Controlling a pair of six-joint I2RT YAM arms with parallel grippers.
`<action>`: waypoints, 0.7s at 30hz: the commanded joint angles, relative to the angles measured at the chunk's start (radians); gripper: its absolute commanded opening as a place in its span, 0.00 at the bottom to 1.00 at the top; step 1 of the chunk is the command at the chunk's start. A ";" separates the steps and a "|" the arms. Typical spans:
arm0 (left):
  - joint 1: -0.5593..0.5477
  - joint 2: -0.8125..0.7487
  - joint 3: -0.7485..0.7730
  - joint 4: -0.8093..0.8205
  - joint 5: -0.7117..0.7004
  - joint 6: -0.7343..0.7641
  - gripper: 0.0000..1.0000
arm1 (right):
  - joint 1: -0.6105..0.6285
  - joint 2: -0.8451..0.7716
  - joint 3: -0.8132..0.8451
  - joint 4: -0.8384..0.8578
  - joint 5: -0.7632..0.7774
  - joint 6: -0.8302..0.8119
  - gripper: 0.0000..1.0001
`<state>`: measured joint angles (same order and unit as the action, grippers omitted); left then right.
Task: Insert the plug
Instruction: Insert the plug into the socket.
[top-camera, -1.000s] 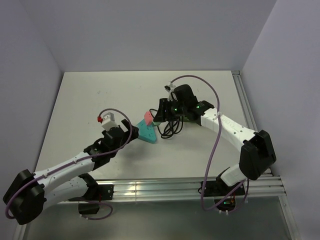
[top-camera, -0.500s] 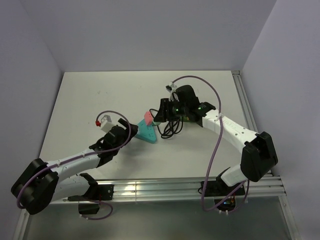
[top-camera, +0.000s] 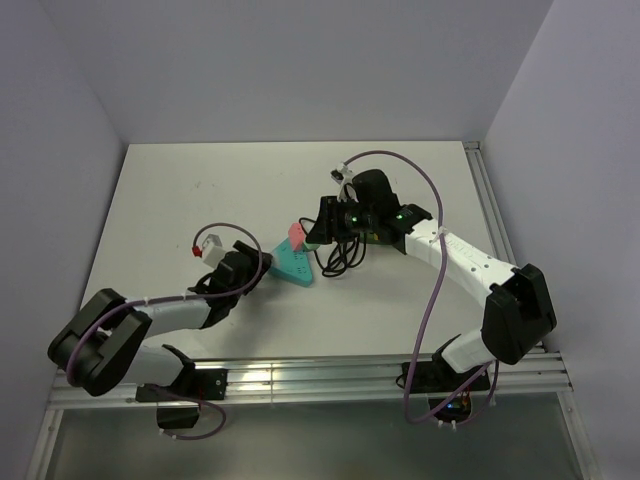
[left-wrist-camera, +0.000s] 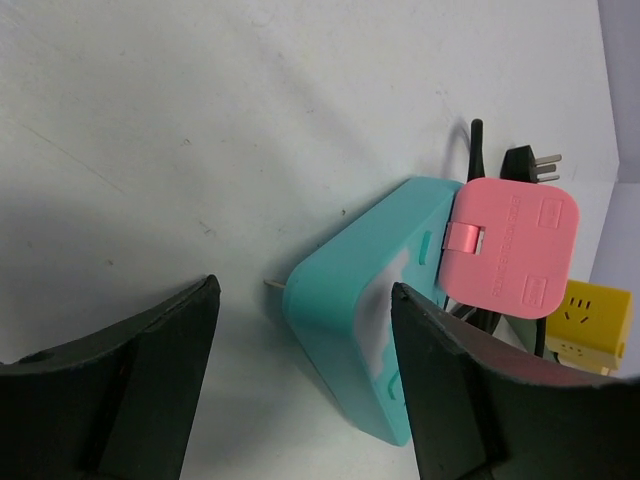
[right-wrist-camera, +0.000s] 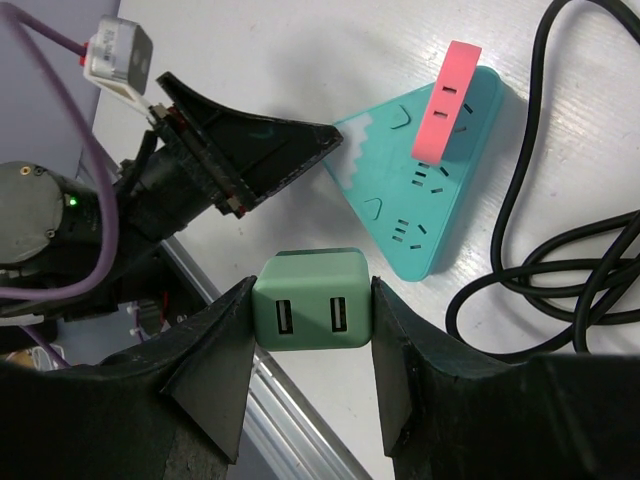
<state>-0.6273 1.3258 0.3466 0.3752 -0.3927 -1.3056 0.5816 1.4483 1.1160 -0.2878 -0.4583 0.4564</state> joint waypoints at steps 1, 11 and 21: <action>0.005 0.042 0.023 0.114 0.028 -0.029 0.75 | -0.009 -0.045 -0.001 0.044 -0.016 0.007 0.05; 0.003 0.062 0.000 0.172 0.026 -0.057 0.62 | -0.009 -0.049 -0.001 0.041 -0.023 0.008 0.04; -0.022 0.067 -0.027 0.200 -0.038 -0.109 0.27 | -0.009 -0.045 -0.002 0.045 -0.036 0.011 0.04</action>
<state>-0.6445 1.4097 0.3378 0.5350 -0.3882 -1.3926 0.5797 1.4475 1.1160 -0.2840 -0.4683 0.4572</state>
